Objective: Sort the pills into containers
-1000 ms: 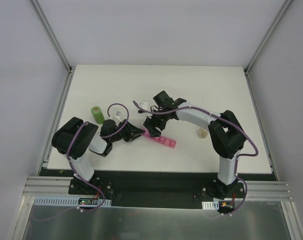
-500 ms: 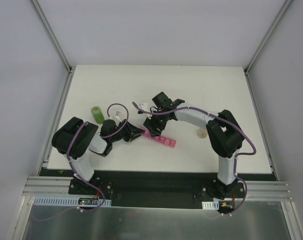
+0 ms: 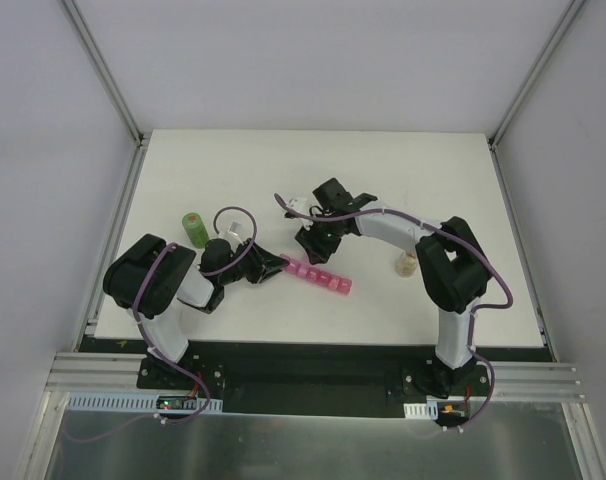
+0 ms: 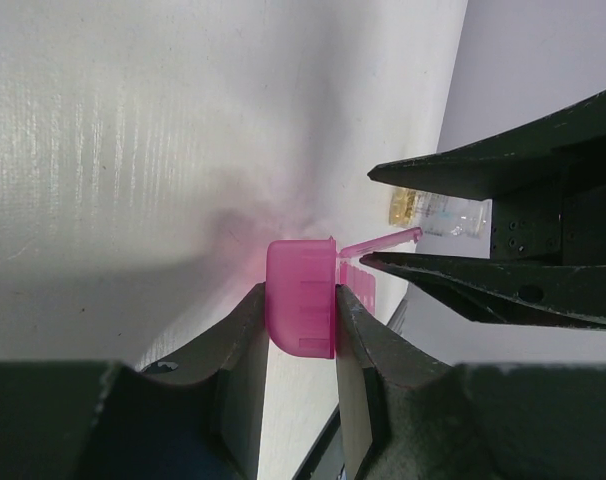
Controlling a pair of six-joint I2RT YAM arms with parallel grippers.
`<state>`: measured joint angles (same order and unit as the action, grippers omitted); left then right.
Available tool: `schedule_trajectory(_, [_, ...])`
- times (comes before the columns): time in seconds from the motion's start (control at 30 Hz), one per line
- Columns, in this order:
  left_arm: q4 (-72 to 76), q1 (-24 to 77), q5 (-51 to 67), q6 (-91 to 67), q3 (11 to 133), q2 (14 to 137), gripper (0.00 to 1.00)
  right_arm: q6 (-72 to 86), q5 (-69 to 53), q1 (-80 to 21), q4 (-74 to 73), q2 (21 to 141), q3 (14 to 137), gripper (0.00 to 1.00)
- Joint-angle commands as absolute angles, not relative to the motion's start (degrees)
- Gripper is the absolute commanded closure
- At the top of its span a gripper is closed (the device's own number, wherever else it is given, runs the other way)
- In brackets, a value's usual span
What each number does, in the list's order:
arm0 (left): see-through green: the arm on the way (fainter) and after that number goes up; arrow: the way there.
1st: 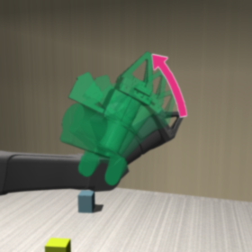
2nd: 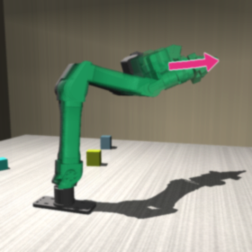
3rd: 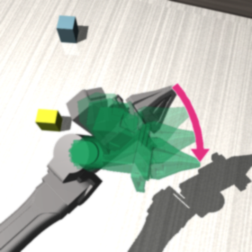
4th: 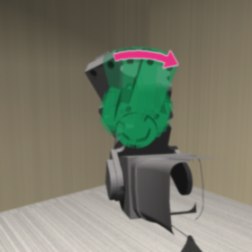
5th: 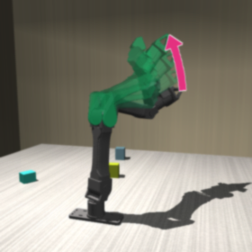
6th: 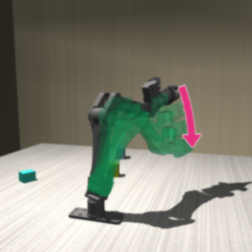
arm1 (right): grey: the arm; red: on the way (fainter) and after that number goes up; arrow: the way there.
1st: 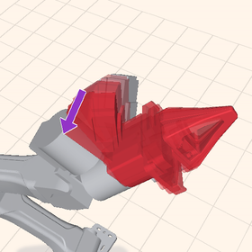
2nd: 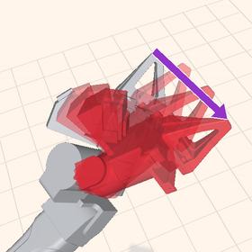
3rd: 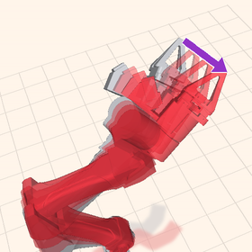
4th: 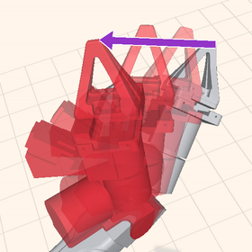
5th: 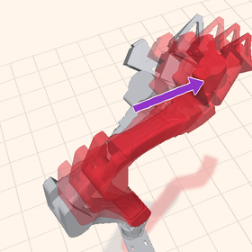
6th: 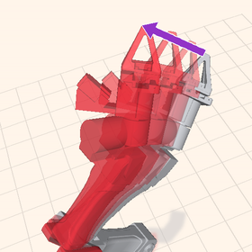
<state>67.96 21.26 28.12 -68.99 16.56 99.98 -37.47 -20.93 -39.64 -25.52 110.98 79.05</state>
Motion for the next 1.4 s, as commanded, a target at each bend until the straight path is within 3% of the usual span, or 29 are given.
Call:
schedule_trajectory(0.0, [67.7,20.8,28.2,-66.2,16.3,98.6,0.94,-35.2,-19.8,-39.3,-24.9,111.3,80.5,0.49])
schedule_trajectory(0.83, [64.3,20.9,28.6,-63.9,17.2,97.6,0.94,-27.2,-26.1,-36.1,-23.6,114.2,82.1,0.48])
schedule_trajectory(1.37, [62.5,20.9,28.6,-62.8,17.8,96.7,0.93,-27.3,-21.5,-35.9,-24.8,114.4,83.8,0.48])
